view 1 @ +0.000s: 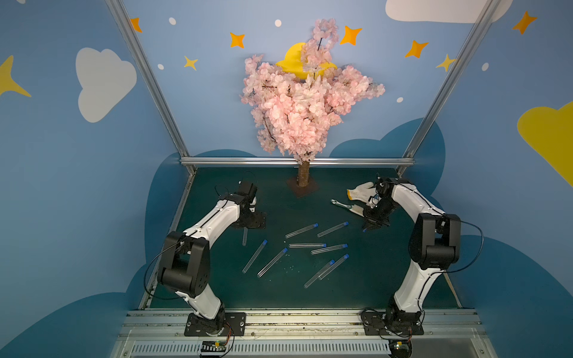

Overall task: Remove stoppers from test tubes
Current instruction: Place the stopper at the center of the board.

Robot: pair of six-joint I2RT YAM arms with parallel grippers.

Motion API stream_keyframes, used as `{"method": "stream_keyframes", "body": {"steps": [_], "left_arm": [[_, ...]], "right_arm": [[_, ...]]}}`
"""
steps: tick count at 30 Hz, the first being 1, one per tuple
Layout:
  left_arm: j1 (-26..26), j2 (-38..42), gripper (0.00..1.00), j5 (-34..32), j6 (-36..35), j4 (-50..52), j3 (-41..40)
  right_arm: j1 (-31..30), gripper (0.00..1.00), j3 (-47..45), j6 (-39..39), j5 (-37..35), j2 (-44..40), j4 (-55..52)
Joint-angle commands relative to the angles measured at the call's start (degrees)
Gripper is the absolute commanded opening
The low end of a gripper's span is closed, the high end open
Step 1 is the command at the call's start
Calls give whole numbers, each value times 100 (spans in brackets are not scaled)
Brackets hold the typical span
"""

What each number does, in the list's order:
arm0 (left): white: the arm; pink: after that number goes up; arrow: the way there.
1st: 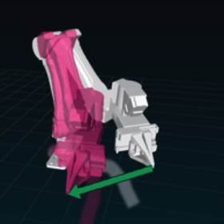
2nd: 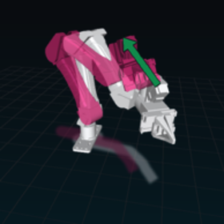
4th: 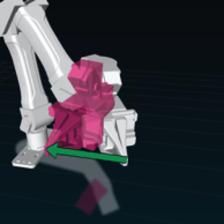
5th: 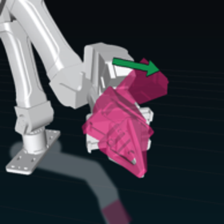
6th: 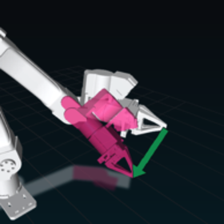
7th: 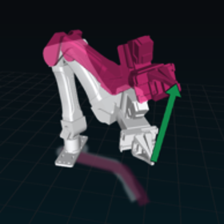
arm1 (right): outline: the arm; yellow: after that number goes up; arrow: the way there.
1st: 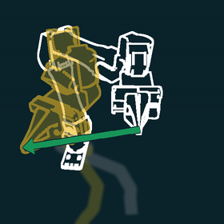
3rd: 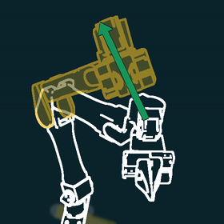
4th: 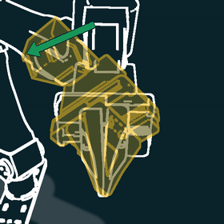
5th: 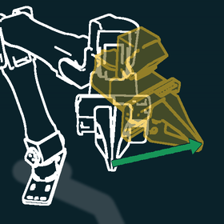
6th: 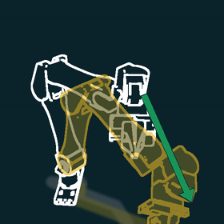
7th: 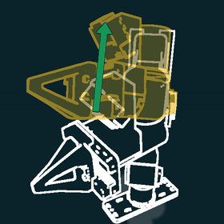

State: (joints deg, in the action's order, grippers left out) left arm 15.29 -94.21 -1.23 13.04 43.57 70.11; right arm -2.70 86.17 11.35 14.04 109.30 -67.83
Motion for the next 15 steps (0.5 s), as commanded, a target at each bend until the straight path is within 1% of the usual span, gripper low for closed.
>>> {"method": "stream_keyframes", "body": {"steps": [1,9,15], "left_arm": [[133,225,93,353,-213,-150,-84],[340,326,93,702,-398,-264,-94],[512,436,93,730,-418,-350,-173]], "right_arm": [[-3,2,-137,-122,-241,180,-70],[0,4,-235,-123,-269,583,136],[-1,7,-180,-196,-336,847,147]]}}
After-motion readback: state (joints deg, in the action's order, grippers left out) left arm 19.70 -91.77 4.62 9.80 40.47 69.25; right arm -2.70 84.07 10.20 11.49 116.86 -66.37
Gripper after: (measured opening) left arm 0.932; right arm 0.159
